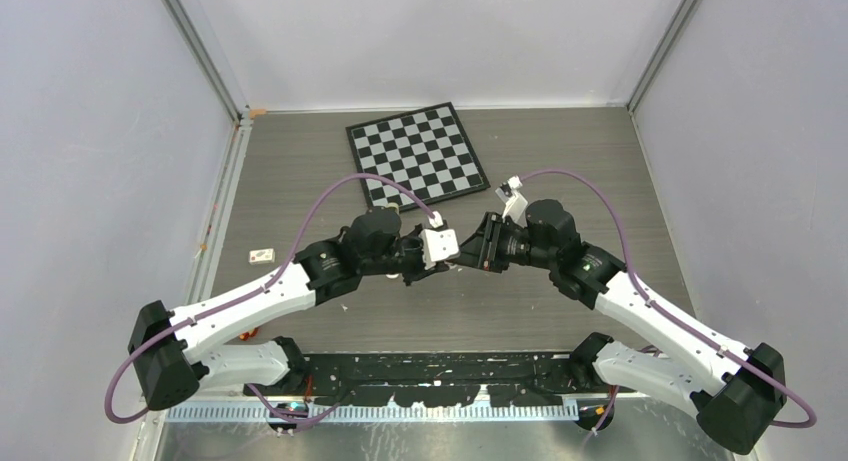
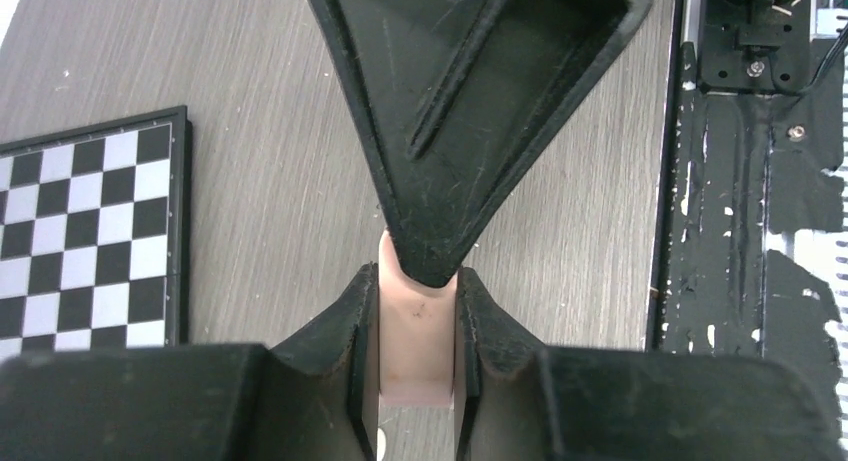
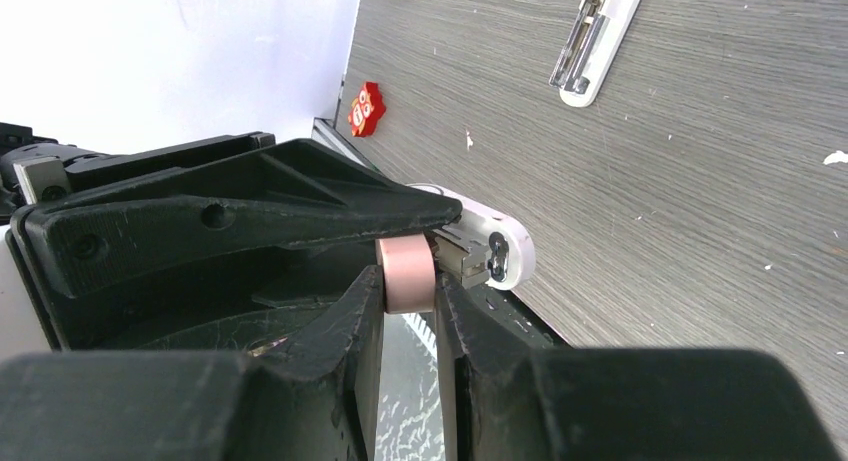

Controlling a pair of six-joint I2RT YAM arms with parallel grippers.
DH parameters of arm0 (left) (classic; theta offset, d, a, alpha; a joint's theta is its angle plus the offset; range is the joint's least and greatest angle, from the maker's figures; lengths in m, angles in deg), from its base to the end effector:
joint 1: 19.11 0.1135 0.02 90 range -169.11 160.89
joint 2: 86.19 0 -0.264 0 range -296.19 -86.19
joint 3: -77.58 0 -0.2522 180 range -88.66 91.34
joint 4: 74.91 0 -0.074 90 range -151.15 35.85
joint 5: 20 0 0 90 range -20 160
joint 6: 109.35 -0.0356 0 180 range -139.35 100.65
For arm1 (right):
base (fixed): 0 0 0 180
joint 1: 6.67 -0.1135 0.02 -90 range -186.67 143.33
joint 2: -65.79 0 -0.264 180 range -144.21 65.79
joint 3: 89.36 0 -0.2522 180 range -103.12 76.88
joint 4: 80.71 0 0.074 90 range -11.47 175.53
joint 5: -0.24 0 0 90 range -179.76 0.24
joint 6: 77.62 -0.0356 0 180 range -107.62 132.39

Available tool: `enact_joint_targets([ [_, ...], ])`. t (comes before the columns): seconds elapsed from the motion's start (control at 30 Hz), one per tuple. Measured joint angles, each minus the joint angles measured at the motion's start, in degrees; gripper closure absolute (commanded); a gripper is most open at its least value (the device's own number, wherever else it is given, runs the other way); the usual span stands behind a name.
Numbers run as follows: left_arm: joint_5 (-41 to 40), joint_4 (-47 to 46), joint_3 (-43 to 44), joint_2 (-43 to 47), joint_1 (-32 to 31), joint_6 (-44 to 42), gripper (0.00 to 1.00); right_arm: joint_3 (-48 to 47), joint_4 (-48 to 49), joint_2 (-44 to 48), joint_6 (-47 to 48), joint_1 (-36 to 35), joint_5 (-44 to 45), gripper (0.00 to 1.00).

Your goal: Load the staples into the stapler

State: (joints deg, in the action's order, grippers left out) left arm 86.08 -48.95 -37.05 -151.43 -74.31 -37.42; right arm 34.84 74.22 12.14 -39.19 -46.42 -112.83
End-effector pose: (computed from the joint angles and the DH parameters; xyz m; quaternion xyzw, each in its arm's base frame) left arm 0.1397 -0.2183 0.3067 0.5602 0.6289 -0.2798 0.4609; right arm 0.1555 0.1475 0.2940 -0.0258 0.8237 0.5037 0.2592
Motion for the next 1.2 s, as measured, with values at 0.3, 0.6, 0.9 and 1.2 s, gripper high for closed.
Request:
enact_joint_targets([
  [0.3, -1.7, -0.5, -1.4, 2.1, -0.2, 0.7, 1.0, 0.2, -0.6, 1.1, 1.3, -0.1, 1.7, 0.39],
  [0.6, -5.3, -3.0, -8.6, 10.4, -0.2, 7.5, 1.0, 1.0, -2.3, 6.7, 3.8, -0.1, 5.8, 0.48],
  [0.9, -4.4, -5.8, -10.0, 15.0, 0.0, 11.8, 1.0, 4.6, 4.1, 1.9, 1.4, 0.0, 0.9, 0.44],
  [1.2, -2.3, -7.8, -10.1, 15.3, 0.1, 13.1, 1.0, 5.9, 11.5, 0.9, -1.2, -0.1, -3.3, 0.46],
])
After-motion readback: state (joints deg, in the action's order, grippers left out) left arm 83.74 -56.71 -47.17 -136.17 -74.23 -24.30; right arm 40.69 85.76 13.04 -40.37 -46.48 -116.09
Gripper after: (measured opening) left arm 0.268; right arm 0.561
